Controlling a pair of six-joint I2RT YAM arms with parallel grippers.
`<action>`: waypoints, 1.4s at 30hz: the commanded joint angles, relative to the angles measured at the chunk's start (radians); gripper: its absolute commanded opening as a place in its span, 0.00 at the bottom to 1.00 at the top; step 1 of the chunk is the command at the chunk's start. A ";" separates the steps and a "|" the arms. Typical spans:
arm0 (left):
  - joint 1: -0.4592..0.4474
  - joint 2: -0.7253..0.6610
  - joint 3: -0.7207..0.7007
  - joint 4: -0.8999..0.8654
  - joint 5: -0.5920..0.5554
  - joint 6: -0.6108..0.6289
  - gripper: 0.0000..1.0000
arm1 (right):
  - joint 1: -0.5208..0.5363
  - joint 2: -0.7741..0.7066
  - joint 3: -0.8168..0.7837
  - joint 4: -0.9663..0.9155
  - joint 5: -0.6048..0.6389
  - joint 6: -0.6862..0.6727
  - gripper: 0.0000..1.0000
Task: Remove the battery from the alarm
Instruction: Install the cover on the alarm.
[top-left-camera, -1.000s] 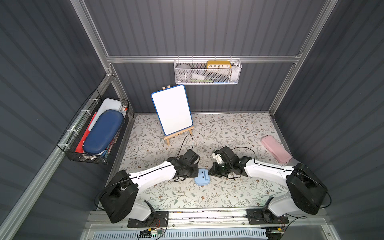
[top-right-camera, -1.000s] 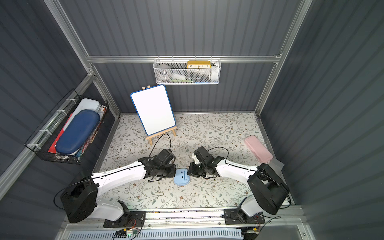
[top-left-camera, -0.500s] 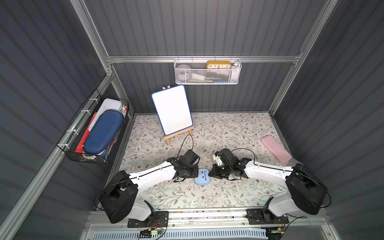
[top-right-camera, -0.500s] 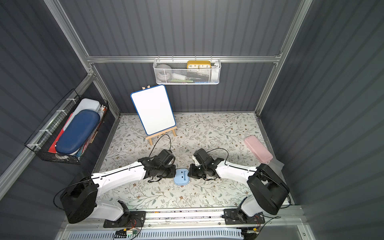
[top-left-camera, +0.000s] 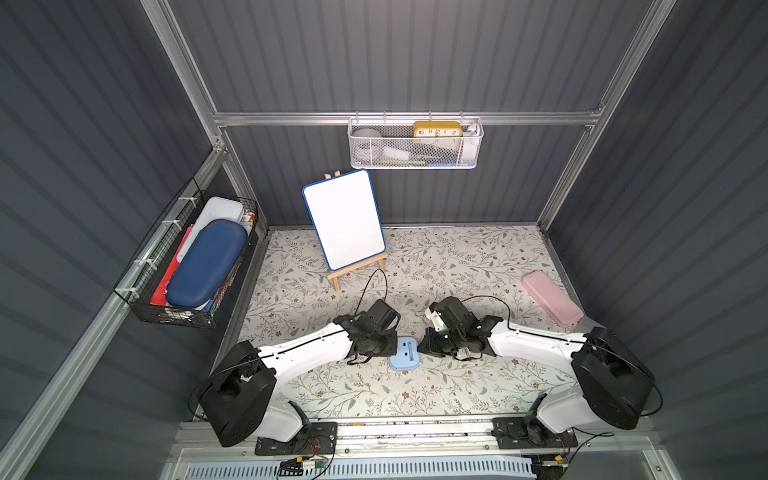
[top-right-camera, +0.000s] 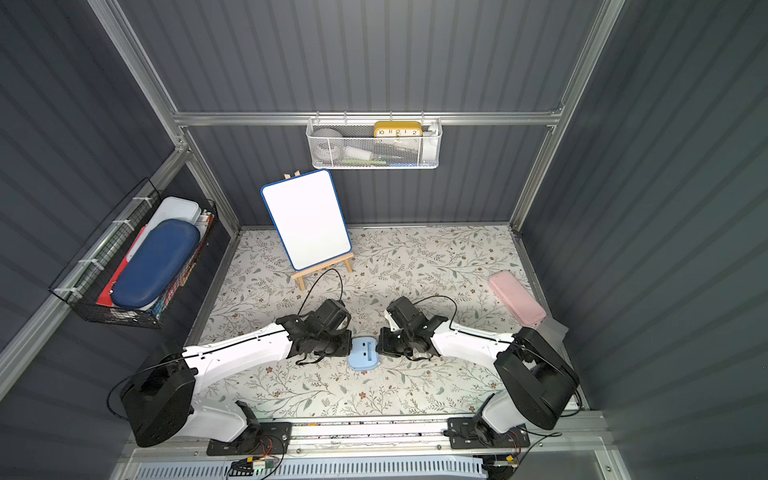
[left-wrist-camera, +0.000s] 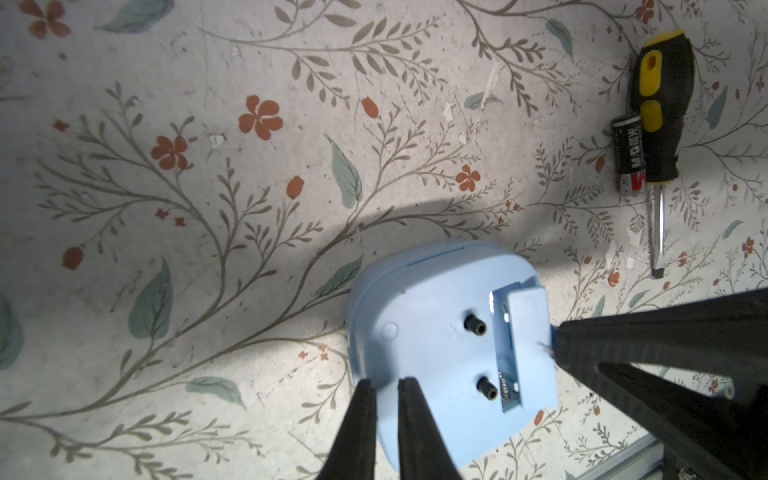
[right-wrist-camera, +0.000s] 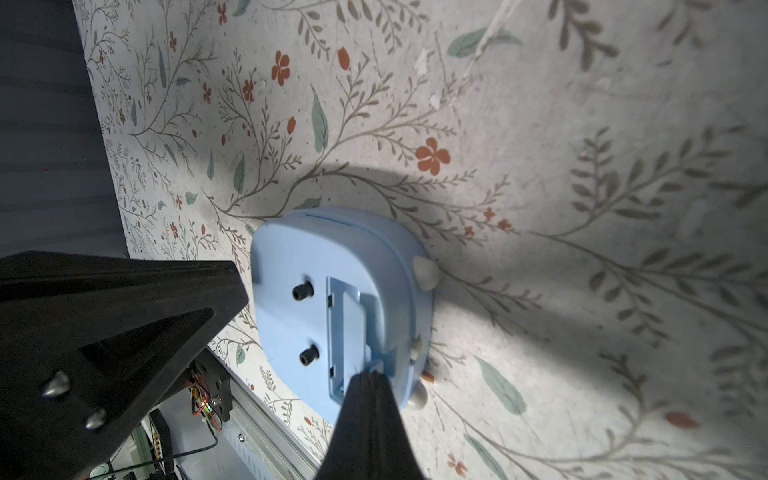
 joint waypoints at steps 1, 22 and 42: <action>-0.004 -0.008 -0.003 0.000 0.017 0.021 0.15 | 0.004 -0.005 0.024 -0.022 0.025 -0.023 0.00; -0.004 -0.017 -0.019 0.008 0.024 0.024 0.14 | 0.004 0.000 0.011 0.035 0.003 0.018 0.00; -0.003 0.001 0.001 -0.001 0.022 0.023 0.13 | 0.004 -0.015 -0.019 0.035 -0.002 0.008 0.00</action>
